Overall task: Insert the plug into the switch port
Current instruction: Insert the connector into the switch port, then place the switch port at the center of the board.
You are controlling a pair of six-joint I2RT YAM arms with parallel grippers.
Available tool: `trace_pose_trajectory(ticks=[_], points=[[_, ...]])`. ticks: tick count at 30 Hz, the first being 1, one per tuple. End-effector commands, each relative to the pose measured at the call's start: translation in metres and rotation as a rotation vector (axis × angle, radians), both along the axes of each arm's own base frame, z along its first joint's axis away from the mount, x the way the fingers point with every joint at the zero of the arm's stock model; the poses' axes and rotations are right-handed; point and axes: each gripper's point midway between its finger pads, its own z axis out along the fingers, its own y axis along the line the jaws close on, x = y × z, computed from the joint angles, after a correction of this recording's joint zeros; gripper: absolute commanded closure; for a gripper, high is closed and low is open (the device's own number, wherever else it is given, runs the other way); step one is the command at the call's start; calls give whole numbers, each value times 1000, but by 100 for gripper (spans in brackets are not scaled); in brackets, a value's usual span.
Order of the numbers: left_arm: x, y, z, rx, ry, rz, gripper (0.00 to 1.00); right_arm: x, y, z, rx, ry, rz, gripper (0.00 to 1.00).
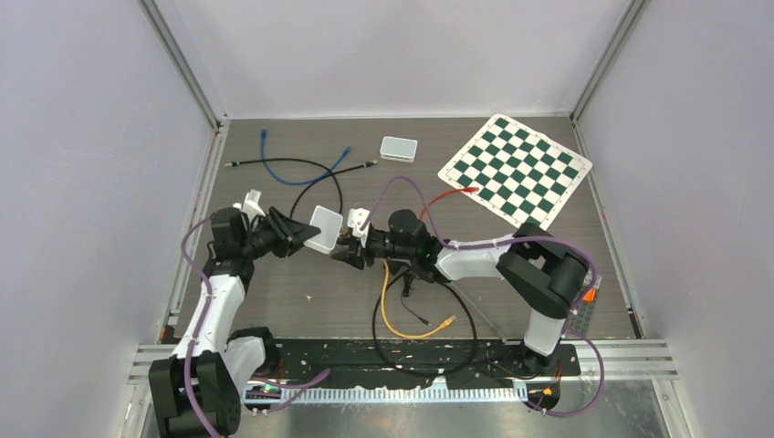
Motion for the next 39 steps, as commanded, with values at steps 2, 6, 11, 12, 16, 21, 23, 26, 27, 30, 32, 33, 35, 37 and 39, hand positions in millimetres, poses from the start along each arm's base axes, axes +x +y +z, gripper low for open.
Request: trace_pose_trajectory(ticks=[2, 6, 11, 12, 16, 21, 23, 26, 27, 30, 32, 33, 35, 37, 39], points=[[14, 7, 60, -24, -116, 8, 100, -5, -13, 90, 182, -175, -58, 41], [32, 23, 65, -19, -141, 67, 100, -7, -47, 88, 148, -155, -157, 28], [45, 27, 78, -62, -179, 70, 100, -13, -84, 101, 150, -136, -257, 24], [47, 30, 80, -57, -186, 83, 100, -12, -90, 97, 129, -119, -282, 23], [57, 55, 74, 20, -181, 152, 100, -13, -110, 110, 134, -90, -353, 21], [63, 91, 54, 77, -133, 249, 100, -14, -129, 113, 109, -53, -418, 21], [65, 101, 42, 96, -109, 278, 100, -9, -140, 108, 96, -9, -497, 21], [63, 109, 18, 143, -6, 280, 100, -4, -155, 108, 111, 34, -586, 21], [61, 110, 10, 156, 26, 274, 100, -2, -161, 108, 117, 49, -622, 21], [54, 118, -11, 209, 107, 292, 88, 3, -173, 103, 119, 91, -698, 22], [50, 127, -23, 247, 156, 319, 80, 5, -180, 98, 96, 125, -750, 22], [47, 131, -29, 258, 181, 332, 77, 4, -183, 94, 64, 134, -757, 22], [42, 139, -36, 287, 225, 347, 72, 1, -188, 89, 22, 155, -767, 21], [36, 147, -42, 338, 267, 368, 65, -2, -192, 87, 0, 178, -778, 21], [29, 154, -48, 380, 311, 396, 59, -6, -197, 82, -27, 212, -786, 20]])
